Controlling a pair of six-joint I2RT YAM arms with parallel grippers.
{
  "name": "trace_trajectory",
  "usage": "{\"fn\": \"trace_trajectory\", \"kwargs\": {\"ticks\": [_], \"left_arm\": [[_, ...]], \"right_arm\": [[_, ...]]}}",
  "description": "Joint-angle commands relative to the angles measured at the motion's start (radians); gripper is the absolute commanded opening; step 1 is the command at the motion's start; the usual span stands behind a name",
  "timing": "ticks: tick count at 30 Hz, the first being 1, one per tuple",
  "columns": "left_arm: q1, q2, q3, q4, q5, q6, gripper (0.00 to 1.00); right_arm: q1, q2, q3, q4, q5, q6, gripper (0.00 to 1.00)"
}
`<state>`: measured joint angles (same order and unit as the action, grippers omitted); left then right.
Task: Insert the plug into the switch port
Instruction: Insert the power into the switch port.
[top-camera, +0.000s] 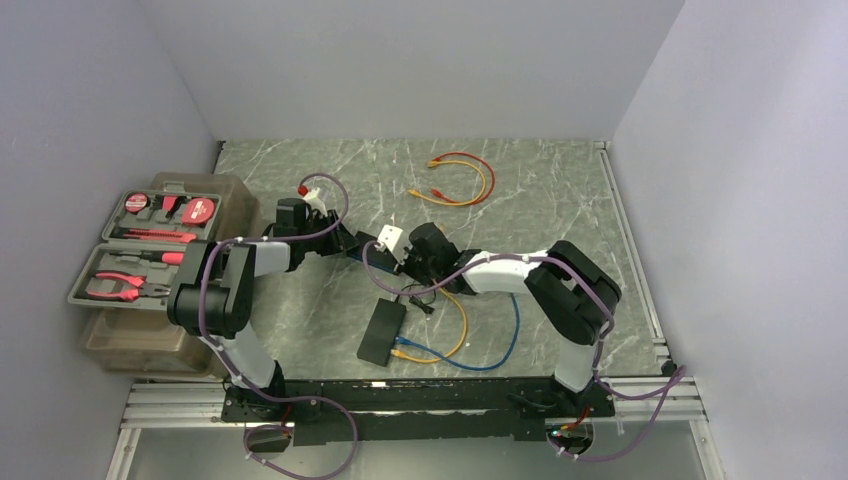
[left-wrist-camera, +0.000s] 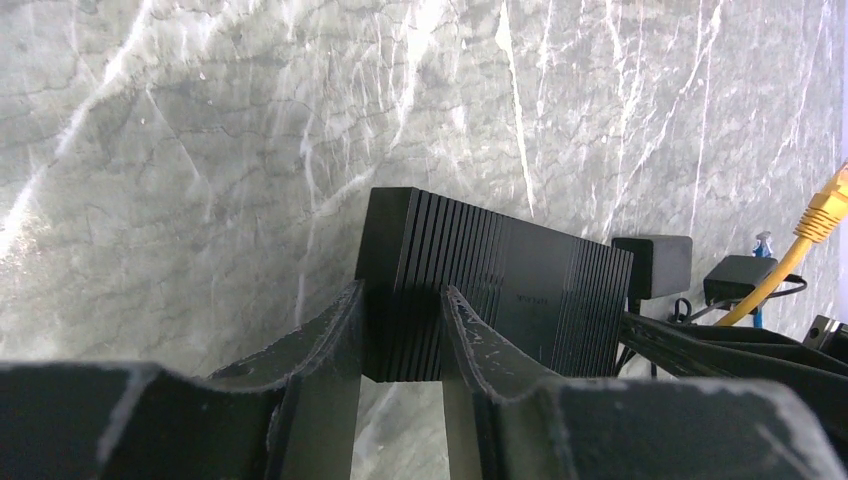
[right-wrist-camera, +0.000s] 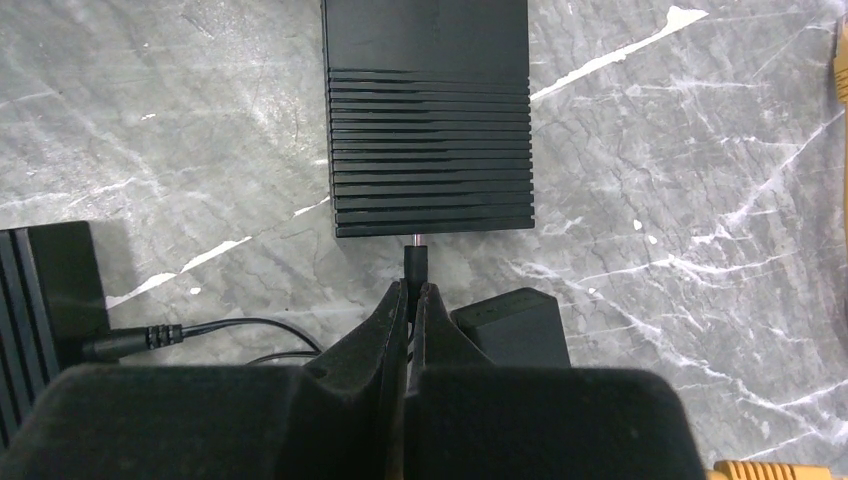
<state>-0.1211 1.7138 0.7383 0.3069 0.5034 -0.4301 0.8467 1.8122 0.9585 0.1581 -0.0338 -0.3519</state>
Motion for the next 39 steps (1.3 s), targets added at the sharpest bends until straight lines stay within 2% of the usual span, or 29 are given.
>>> {"fn": "trace_trajectory", "kwargs": {"ticks": [1,15,25,39], "left_arm": [[-0.019,0.027,0.012,-0.019,0.062,0.014,0.35],[-0.034,0.067,0.026,-0.005,0.119,0.005,0.34],[-0.041,0.078,0.033,-0.002,0.148,0.011,0.28],[-0.073,0.091,0.057,-0.016,0.182,0.029,0.29]], "right_arm": [[0.010,0.021,0.093,0.096,-0.028,-0.031,0.00],[0.008,0.077,0.173,0.128,-0.029,-0.058,0.00],[-0.010,0.107,0.235,0.139,-0.071,-0.064,0.00],[-0.034,0.145,0.311,0.152,-0.259,-0.116,0.00]]}}
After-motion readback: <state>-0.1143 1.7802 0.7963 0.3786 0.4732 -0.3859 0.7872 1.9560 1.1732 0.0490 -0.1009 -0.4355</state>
